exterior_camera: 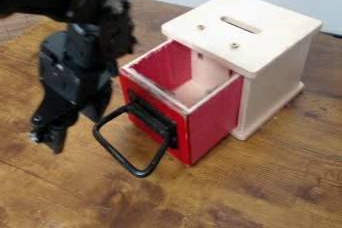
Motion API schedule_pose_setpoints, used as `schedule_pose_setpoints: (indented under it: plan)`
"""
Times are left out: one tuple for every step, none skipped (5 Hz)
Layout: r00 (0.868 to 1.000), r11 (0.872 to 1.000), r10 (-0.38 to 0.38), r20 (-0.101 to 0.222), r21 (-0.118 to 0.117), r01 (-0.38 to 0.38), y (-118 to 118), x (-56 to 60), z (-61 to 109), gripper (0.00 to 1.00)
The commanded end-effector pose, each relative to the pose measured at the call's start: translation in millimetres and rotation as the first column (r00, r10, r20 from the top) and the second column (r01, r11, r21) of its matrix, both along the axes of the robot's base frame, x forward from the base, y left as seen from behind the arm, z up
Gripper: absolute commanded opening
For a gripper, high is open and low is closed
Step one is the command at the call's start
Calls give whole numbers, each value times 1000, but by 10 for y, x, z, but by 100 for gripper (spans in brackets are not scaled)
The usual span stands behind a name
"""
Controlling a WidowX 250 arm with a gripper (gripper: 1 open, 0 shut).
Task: Open the drawer
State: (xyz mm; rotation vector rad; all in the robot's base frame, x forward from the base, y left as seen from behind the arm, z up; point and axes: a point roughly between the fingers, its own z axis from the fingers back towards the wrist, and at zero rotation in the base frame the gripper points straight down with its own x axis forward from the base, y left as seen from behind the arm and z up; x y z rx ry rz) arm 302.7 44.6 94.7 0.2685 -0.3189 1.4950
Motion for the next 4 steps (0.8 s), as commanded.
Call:
schedule_pose_setpoints:
  plan:
    - [996,999,-54,67,13,53,23,203,118,100]
    - [994,996,-89,65,12,89,12,259,84,100]
    - [991,993,-119,64,17,119,-1,294,45,100]
    - [987,989,-149,65,22,148,-18,327,16,100]
